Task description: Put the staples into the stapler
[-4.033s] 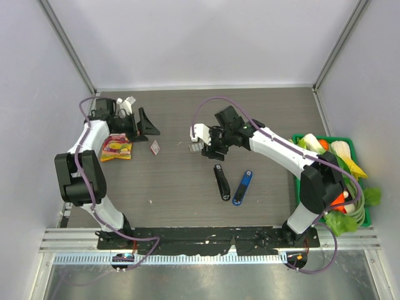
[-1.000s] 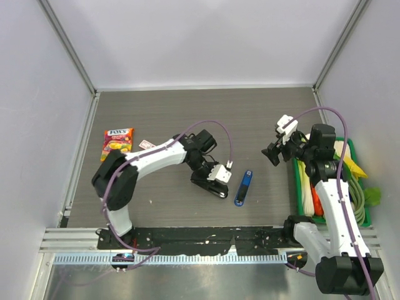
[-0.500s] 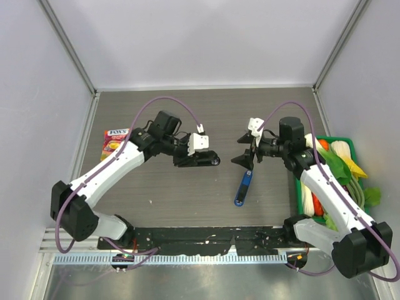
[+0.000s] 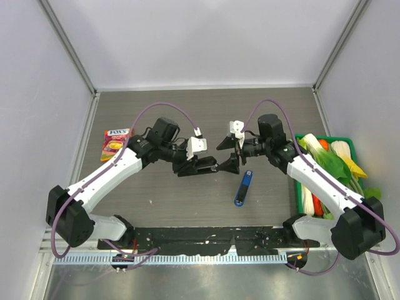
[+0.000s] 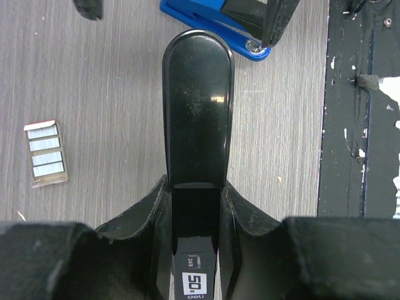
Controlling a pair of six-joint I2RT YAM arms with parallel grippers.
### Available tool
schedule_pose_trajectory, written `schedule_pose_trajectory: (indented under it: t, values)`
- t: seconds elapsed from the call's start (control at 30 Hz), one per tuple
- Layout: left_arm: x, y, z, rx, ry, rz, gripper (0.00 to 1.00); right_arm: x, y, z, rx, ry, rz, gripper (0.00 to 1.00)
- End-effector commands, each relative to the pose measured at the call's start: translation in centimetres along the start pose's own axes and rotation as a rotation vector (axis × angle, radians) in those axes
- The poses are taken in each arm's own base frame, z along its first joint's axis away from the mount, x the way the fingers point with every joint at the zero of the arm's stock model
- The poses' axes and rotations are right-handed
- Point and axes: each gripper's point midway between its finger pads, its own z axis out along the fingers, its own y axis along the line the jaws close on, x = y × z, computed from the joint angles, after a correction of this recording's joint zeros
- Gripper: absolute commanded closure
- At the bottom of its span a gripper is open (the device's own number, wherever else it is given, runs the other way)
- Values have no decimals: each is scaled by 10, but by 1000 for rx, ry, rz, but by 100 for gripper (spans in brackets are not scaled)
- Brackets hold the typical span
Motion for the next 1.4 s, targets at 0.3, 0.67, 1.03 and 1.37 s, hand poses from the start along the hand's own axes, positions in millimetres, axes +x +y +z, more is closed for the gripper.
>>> schedule_pose_trajectory:
  t: [0.3,0.67,1.03,1.37]
  values:
    - [-43,-1,-17,-20,-161,62,100,-9,9,16,-85,-31,-4,19]
    - [-52,4,-22,-30,-209,18,100,5,14,31,-142,-11,39,51]
    - [-82,51,-72,-185,-473,-171,100,3,0,30,-53,-83,98,99]
    - [-102,125,-170,-451,-881,-394,100,-18,-21,32,77,-240,259,99]
